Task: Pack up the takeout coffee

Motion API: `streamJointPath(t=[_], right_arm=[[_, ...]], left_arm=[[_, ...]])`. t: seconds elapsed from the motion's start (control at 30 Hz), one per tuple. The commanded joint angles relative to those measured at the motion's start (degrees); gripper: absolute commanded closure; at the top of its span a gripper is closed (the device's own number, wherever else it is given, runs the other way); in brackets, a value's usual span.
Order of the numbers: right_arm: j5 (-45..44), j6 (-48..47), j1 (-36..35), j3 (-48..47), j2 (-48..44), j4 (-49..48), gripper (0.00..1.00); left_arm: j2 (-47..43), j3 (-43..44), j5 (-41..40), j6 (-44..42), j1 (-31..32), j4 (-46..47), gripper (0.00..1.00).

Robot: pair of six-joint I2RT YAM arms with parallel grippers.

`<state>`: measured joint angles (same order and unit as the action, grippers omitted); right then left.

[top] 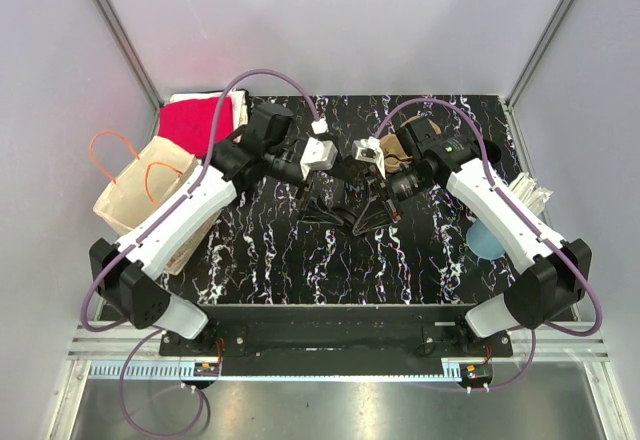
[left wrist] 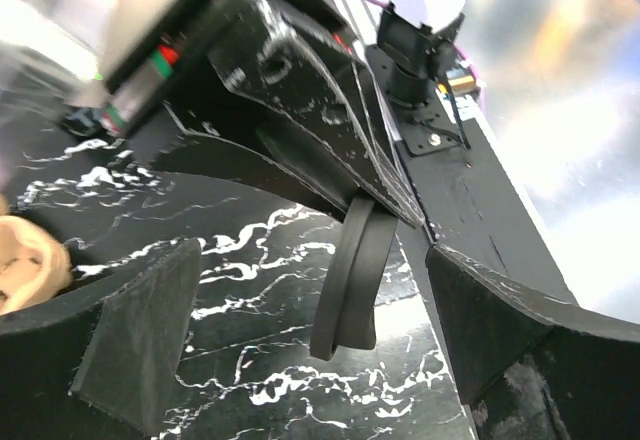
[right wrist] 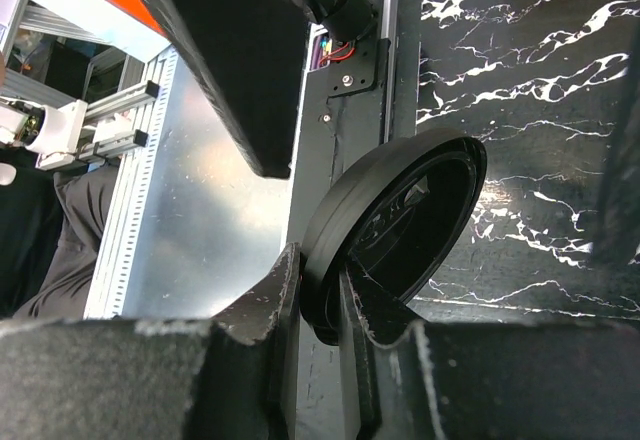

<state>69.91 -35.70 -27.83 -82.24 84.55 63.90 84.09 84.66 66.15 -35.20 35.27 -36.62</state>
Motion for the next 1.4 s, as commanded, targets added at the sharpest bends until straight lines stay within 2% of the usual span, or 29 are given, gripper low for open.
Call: streamJointPath(t=[0.0, 0.07, 0.17, 0.33, 0.4, 0.53, 0.63, 0.87, 1.03, 1.07, 1.1, 1.2, 1.23, 1.3, 1.33, 1.37], right_arm=[[-0.12, -1.39, -0.55, -0.21, -0.79, 0.79, 0.99], [-0.65, -1.56, -0.64, -0.29, -1.41, 0.79, 0.99], [-1.27, -1.65, -0.55, -0.38, -1.67, 0.70, 0.99], [-1.97, -1.56, -0.64, -0.73, -1.32, 0.70, 0.99], [-2.06, -1.39, -0.55, -0.82, -1.23, 0.70, 0.99], [-2.50, -1.65, -0.55, -1.17, -0.88, 1.31, 1.00], [-2.32, -2.35, -0.55, -1.52, -0.53, 2.37, 1.00], [-2.76, -2.70, -0.55, -1.96, -1.32, 2.90, 1.00], [-3.37, -2.53, -0.55, -2.49, -1.85, 2.81, 1.00], [-4.07, -2.53, -0.55, -2.66, -1.85, 2.81, 0.97], [-4.69, -2.44, -0.55, -3.10, -2.02, 2.72, 0.87], [-9.77, -2.18, -0.55, -4.42, -3.16, 2.46, 0.79], [-11.79, -1.05, -0.55, -4.77, -3.43, 1.41, 0.69], [-18.73, -0.60, -0.64, -5.65, -4.91, 0.53, 0.59], [-21.11, -0.60, -0.47, -5.74, -5.71, -0.52, 0.50], [-25.92, -0.60, -0.55, -5.65, -6.50, -1.40, 0.45]], left_arm=[[1.07, 4.19, 1.35, -6.89, 1.56, -6.51, 0.01], [1.42, 4.63, -0.31, -7.95, 2.61, -7.85, 0.03], [1.69, 5.07, -2.86, -9.44, 3.93, -9.25, 0.11], [2.13, 5.34, -5.24, -9.89, 5.69, -10.49, 0.30], [2.56, 5.78, -6.12, -10.50, 6.39, -11.36, 0.32], [3.09, 6.48, -7.79, -10.94, 7.10, -12.24, 0.44], [3.44, 6.65, -8.32, -11.12, 7.36, -12.86, 0.46], [3.80, 5.87, -9.46, -11.73, 7.54, -13.39, 0.59], [4.06, 5.86, -9.55, -11.38, 7.80, -13.48, 0.75], [4.15, 5.78, -9.20, -11.03, 7.80, -13.56, 0.76], [4.23, 5.78, -9.02, -10.68, 7.80, -13.56, 0.78], [4.76, 5.78, -8.14, -8.05, 7.80, -12.78, 0.80], [4.76, 5.17, -8.49, -6.74, 7.80, -11.99, 0.83], [4.59, 3.94, -9.02, -0.94, 7.80, -7.43, 0.85], [4.41, 2.02, -9.89, 3.43, 7.71, -5.58, 0.85], [3.54, 0.78, -10.68, 6.17, 7.63, -0.17, 0.85]])
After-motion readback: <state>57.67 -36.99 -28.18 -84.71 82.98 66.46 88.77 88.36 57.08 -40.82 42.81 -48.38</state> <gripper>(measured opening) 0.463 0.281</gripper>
